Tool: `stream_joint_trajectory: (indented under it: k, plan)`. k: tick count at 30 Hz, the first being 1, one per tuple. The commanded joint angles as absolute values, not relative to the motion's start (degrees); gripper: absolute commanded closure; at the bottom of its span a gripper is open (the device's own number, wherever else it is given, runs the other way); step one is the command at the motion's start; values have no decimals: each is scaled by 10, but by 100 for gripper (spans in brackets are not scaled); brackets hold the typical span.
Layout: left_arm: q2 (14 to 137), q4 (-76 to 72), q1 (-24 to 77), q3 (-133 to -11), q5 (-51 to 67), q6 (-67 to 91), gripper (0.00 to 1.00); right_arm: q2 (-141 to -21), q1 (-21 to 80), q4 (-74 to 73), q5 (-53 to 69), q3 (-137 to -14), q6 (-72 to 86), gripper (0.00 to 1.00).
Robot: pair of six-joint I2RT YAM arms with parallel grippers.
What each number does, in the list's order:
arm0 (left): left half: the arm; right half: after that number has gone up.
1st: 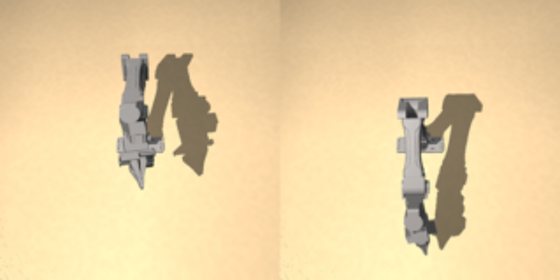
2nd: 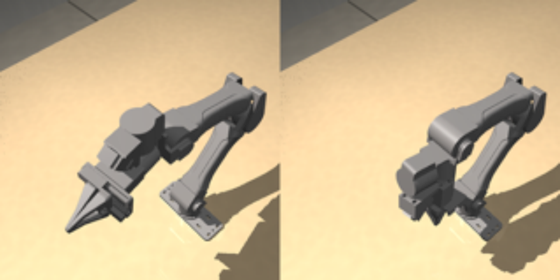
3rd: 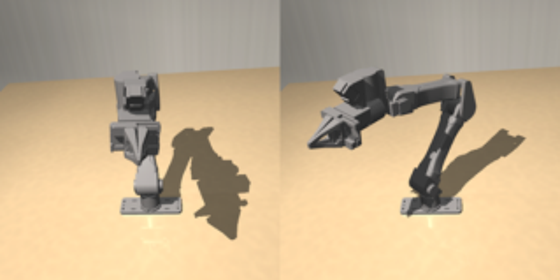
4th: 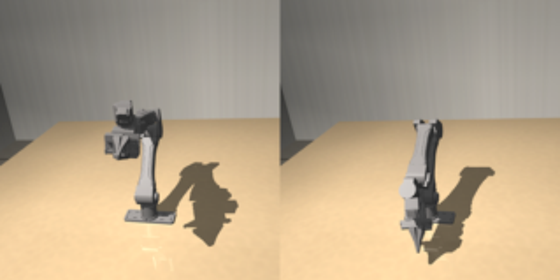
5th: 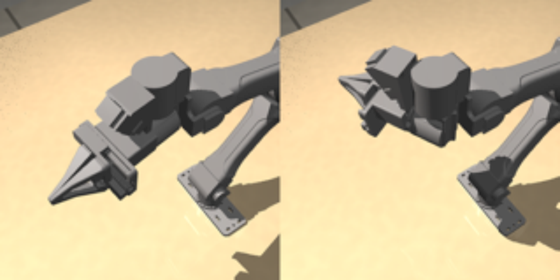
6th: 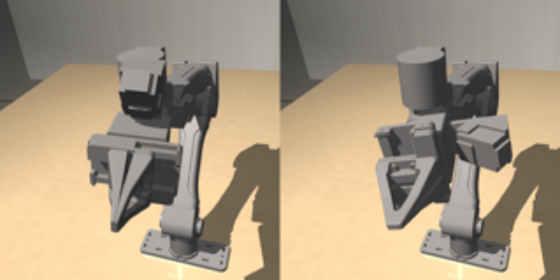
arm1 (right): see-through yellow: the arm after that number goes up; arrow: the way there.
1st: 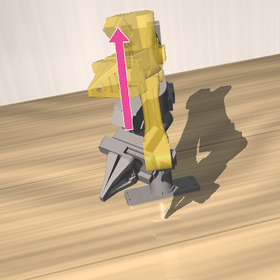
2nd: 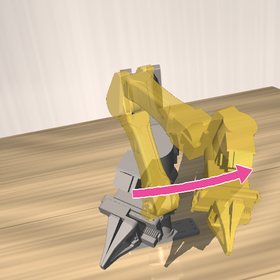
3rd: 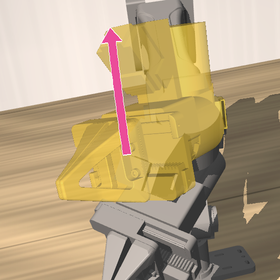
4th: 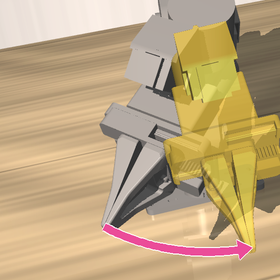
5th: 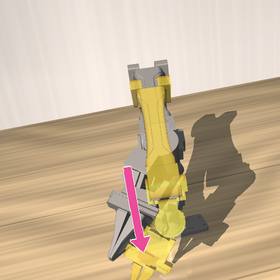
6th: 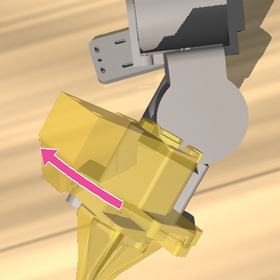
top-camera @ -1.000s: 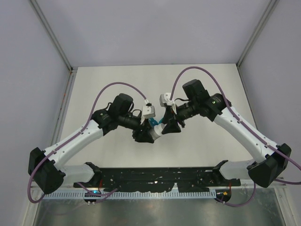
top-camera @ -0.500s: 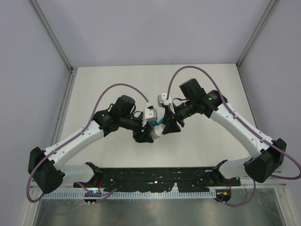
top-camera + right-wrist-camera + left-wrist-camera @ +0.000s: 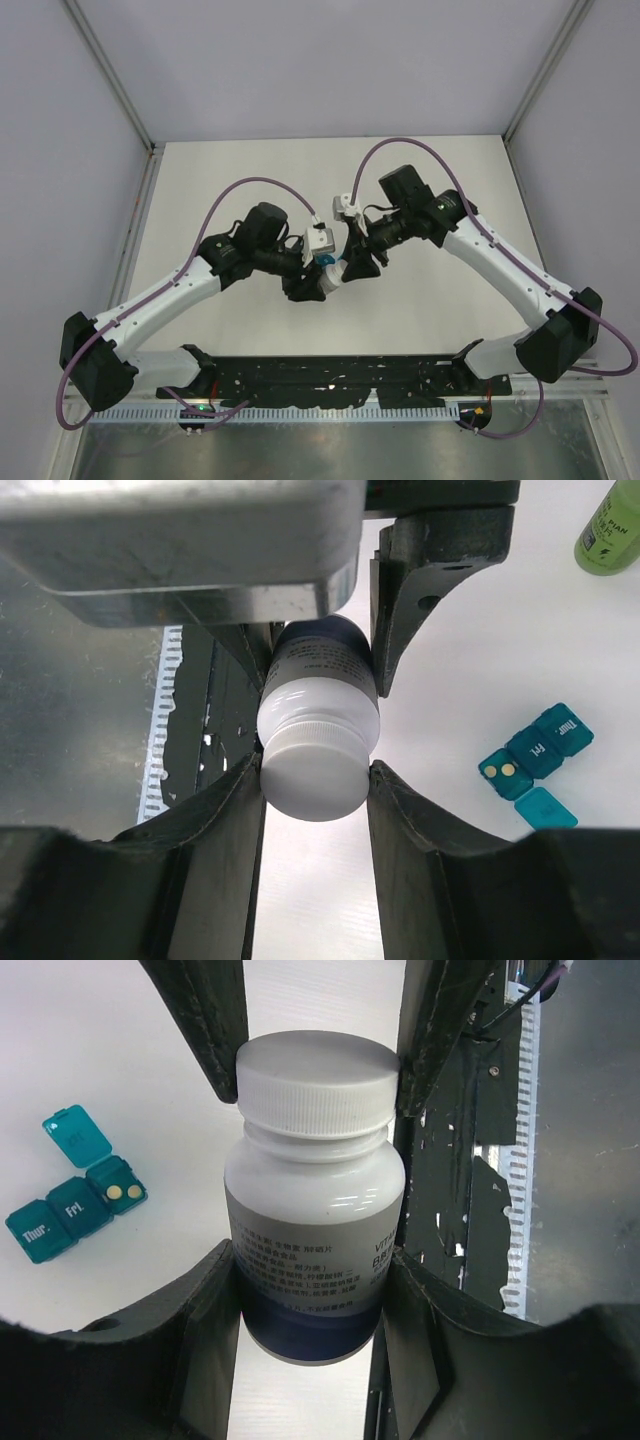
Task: Sort the pills into containers
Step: Screw the lid of the pill bottle onto the pill bottle.
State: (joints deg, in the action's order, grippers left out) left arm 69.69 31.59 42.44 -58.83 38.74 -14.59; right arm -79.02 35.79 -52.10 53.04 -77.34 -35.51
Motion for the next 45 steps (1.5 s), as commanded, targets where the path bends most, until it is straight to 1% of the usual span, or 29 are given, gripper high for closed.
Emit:
stream_joint_trajectory:
  k: [1, 9, 21, 28, 32, 34, 35, 37, 40, 42, 43, 45]
  plan:
    - [694, 251, 421, -609, 344, -120, 100, -800, 366, -506, 584, -765, -316, 75]
    - [688, 230, 424, -605, 275, -110, 100, -834, 362, -501, 600, -772, -277, 73]
    - [673, 201, 463, -589, 160, -127, 100, -914, 335, -500, 689, -802, -215, 73]
    - [671, 173, 482, -574, 73, -120, 100, -961, 333, -470, 714, -800, -164, 67]
    - [674, 161, 486, -569, 44, -114, 100, -978, 333, -463, 722, -810, -147, 65]
    - [674, 158, 490, -564, 33, -118, 100, -984, 333, -461, 724, -813, -139, 62]
    - [673, 156, 490, -563, 29, -120, 100, -988, 332, -458, 727, -813, -133, 58]
    - [672, 154, 491, -559, 30, -120, 100, -988, 332, -458, 723, -812, -134, 53]
    - [671, 153, 491, -554, 34, -123, 100, -980, 329, -458, 715, -812, -140, 50]
    - [670, 153, 491, -549, 35, -125, 100, -970, 326, -459, 706, -813, -145, 41]
    - [669, 154, 491, -548, 35, -126, 100, -963, 324, -461, 700, -814, -148, 33]
    - [668, 154, 492, -545, 39, -127, 100, -952, 320, -464, 694, -814, -153, 29]
